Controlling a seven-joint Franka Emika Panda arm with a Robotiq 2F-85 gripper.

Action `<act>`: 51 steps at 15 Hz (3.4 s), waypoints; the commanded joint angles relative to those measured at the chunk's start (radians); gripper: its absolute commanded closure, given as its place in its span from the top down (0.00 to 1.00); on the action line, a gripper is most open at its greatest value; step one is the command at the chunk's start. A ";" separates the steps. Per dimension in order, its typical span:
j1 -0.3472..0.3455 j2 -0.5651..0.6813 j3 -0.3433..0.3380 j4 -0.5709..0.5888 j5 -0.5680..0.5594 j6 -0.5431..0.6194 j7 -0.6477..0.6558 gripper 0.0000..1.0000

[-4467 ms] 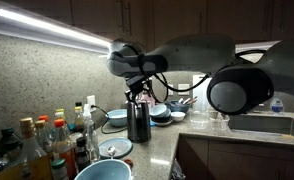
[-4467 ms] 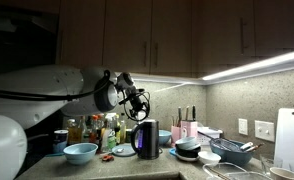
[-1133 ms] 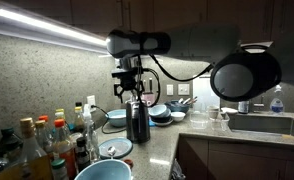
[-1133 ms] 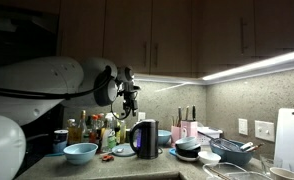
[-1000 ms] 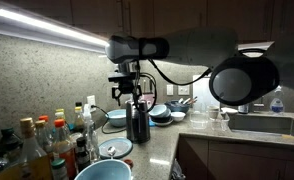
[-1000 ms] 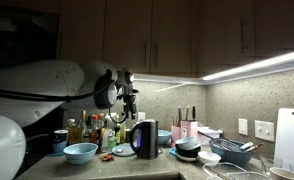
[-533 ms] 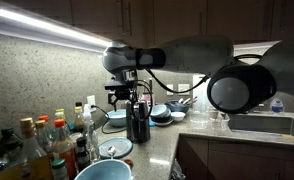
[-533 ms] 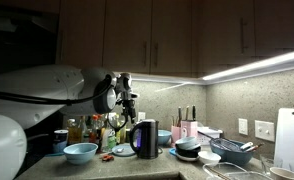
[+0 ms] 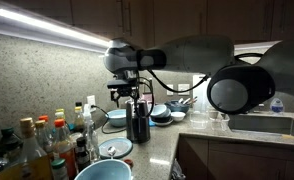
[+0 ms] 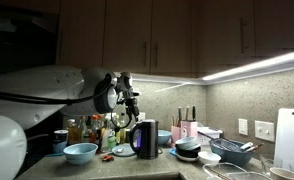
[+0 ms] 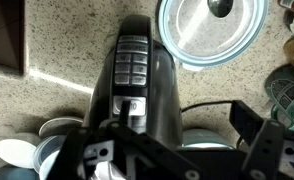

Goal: Turn off the black electric kettle then open the lid

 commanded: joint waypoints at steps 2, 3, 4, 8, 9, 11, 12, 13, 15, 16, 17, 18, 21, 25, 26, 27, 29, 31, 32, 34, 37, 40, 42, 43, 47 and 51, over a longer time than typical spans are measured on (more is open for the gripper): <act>-0.008 0.003 -0.019 -0.030 -0.008 -0.009 -0.011 1.00; -0.010 0.007 -0.021 -0.033 -0.007 -0.012 -0.010 1.00; -0.010 0.011 -0.022 -0.034 -0.005 -0.014 -0.011 1.00; -0.010 0.019 -0.023 -0.042 0.003 -0.027 -0.007 1.00; -0.011 0.020 -0.023 -0.046 0.005 -0.036 -0.001 1.00; -0.008 0.026 -0.027 -0.054 0.002 -0.057 0.006 1.00; -0.002 0.029 -0.032 -0.058 -0.003 -0.070 0.009 1.00; 0.004 0.030 -0.036 -0.058 -0.006 -0.081 0.014 1.00; 0.025 0.040 -0.058 -0.059 -0.026 -0.102 0.029 1.00; 0.034 0.044 -0.067 -0.059 -0.035 -0.111 0.030 1.00; 0.042 0.048 -0.075 -0.060 -0.044 -0.121 0.035 1.00; 0.049 0.051 -0.078 -0.060 -0.045 -0.127 0.040 1.00; 0.074 0.050 -0.087 -0.048 -0.045 -0.136 0.050 1.00; 0.137 0.027 -0.150 -0.011 -0.106 -0.167 0.108 1.00; 0.157 0.025 -0.180 0.012 -0.135 -0.170 0.146 1.00; 0.170 0.012 -0.181 0.013 -0.185 -0.169 0.178 1.00; 0.193 0.001 -0.219 0.032 -0.250 -0.203 0.229 1.00; 0.187 -0.019 -0.215 0.034 -0.273 -0.299 0.188 1.00; 0.174 -0.029 -0.194 0.033 -0.262 -0.342 0.137 1.00; 0.135 -0.045 -0.154 0.034 -0.216 -0.380 0.141 1.00; 0.142 -0.029 -0.162 0.034 -0.252 -0.353 0.164 1.00; 0.106 -0.033 -0.112 0.034 -0.208 -0.286 0.089 1.00; 0.081 -0.027 -0.080 0.032 -0.185 -0.205 0.039 1.00; 0.073 -0.020 -0.076 0.030 -0.188 -0.149 -0.001 1.00; 0.056 0.007 -0.072 0.029 -0.190 0.041 -0.082 1.00; 0.064 0.012 -0.086 0.029 -0.196 0.024 -0.050 1.00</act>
